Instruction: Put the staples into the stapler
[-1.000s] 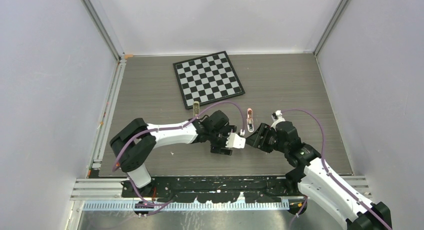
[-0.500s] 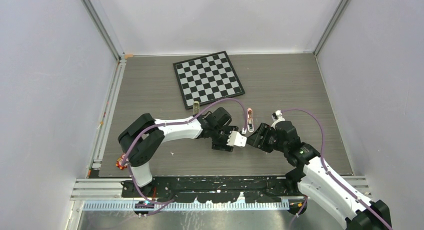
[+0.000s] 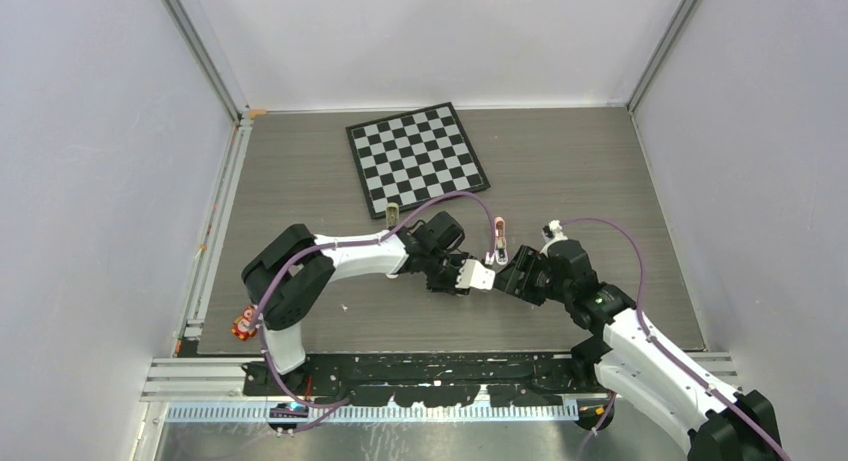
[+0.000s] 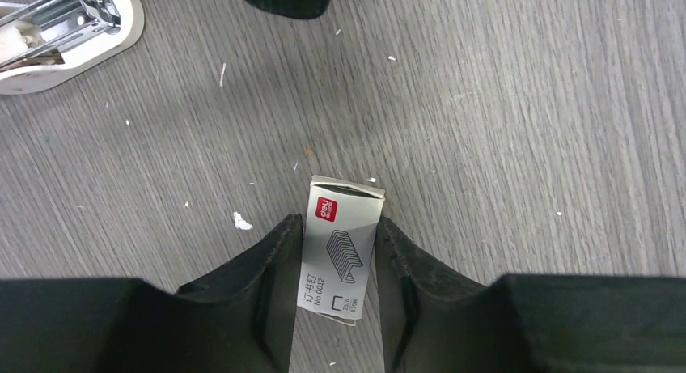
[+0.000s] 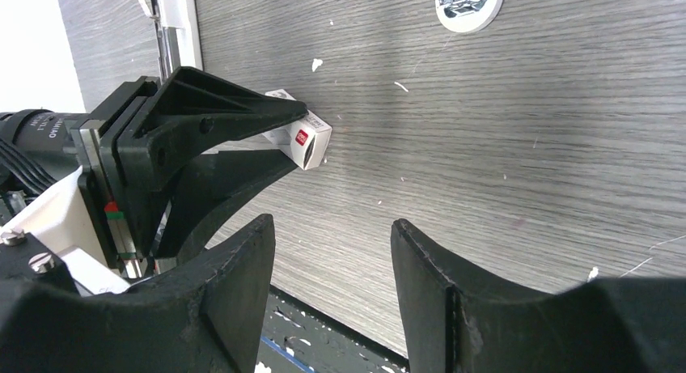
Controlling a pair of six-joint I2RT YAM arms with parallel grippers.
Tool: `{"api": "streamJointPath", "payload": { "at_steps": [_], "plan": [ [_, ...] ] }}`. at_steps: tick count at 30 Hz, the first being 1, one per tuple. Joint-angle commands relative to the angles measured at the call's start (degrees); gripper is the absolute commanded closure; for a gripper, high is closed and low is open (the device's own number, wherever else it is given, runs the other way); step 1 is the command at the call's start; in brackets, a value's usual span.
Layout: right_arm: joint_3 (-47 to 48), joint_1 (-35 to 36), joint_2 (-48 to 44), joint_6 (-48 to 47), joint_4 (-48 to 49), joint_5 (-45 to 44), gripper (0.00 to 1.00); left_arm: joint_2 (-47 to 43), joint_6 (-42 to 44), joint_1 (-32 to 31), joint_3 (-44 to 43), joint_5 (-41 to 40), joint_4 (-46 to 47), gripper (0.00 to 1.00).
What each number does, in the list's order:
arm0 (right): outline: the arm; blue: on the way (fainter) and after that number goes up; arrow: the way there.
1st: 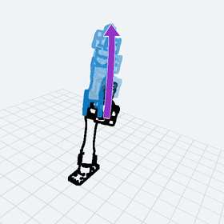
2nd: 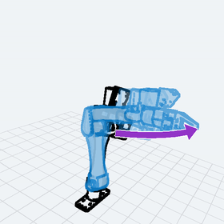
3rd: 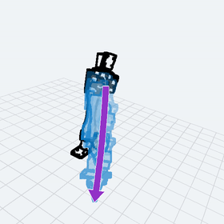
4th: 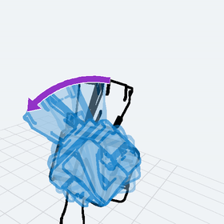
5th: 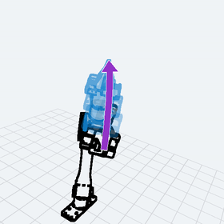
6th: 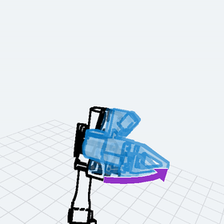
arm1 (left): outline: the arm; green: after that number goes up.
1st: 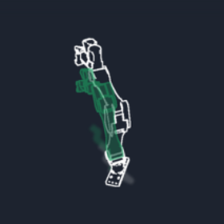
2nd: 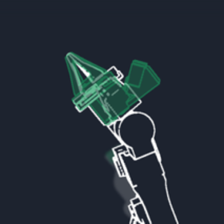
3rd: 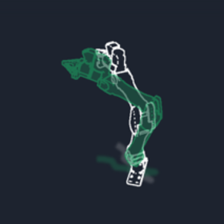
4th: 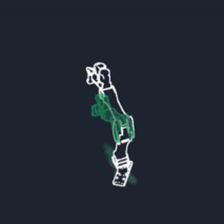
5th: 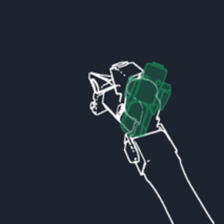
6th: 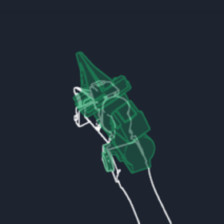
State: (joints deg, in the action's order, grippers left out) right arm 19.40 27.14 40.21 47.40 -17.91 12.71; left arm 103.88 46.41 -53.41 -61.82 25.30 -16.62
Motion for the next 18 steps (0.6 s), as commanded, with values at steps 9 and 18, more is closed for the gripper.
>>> {"api": "streamJointPath", "payload": {
  "at_steps": [9,18],
  "plan": [
    [-1.0,-1.0,6.9,0.9,12.4,3.9,0.40,-3.4,-6.2,1.3,2.3,0.8,4.5,0.65],
    [-3.2,-1.1,16.8,5.9,29.3,10.9,0.40,-12.9,-17.5,1.6,12.8,-1.0,21.7,0.63]
  ]
}}
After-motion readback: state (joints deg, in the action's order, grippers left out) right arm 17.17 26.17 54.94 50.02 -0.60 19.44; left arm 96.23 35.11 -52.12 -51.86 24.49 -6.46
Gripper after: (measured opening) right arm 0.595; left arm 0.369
